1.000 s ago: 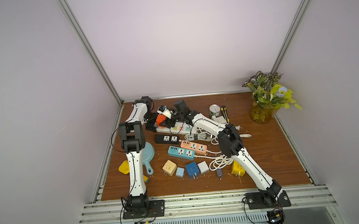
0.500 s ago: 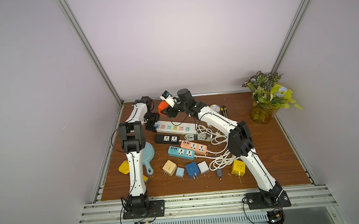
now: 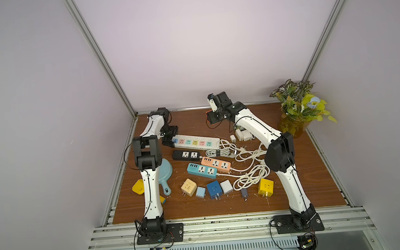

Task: Pull the plug off the socket
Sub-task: Remove the plug from the socket, then place the plug at the center of the board.

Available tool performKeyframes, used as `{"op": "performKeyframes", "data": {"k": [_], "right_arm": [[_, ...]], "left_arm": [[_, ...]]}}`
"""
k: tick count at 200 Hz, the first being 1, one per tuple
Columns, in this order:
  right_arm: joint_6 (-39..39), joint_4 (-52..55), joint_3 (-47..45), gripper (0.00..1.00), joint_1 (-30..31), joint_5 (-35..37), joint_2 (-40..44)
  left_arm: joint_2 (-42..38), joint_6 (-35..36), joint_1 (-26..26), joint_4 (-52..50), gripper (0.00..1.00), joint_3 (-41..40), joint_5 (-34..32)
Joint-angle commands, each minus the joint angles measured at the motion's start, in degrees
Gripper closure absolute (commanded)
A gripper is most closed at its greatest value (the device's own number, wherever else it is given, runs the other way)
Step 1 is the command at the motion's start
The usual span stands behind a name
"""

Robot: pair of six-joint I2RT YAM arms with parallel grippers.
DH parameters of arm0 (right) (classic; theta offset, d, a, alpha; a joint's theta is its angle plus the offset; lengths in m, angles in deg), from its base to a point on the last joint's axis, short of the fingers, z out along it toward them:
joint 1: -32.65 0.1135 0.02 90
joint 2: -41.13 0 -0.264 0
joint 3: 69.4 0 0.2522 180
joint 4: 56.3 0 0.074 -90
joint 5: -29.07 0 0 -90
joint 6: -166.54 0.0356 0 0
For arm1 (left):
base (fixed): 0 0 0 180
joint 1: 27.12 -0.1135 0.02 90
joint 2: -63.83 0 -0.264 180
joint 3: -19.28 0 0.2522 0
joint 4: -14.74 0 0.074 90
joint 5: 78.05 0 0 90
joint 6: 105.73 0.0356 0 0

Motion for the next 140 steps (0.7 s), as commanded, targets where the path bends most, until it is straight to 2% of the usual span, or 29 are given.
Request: {"op": "performKeyframes", "data": {"k": [1, 35, 62, 86, 140], "right_arm": [[8.4, 9.5, 5.0, 0.99, -3.7, -2.8, -2.5], [11.7, 14.6, 10.9, 0.92, -4.7, -3.6, -7.8], [14.5, 15.1, 11.1, 0.89, -5.4, -5.0, -9.7], [15.2, 15.3, 11.2, 0.89, -5.5, -5.4, -10.0], [18.1, 15.2, 9.1, 0.84, -5.3, -6.7, -9.6]], "left_arm": [[2.9, 0.2, 0.2, -1.3, 0.64, -2.0, -3.2], [2.9, 0.3, 0.2, -1.3, 0.57, -2.1, -3.0], [2.5, 0.3, 0.2, -1.3, 0.48, -2.6, -3.0], [2.2, 0.1, 0.2, -1.3, 0.43, -2.8, -2.7], [2.5, 0.1, 0.3, -1.3, 0.4, -2.6, -2.4]]}}
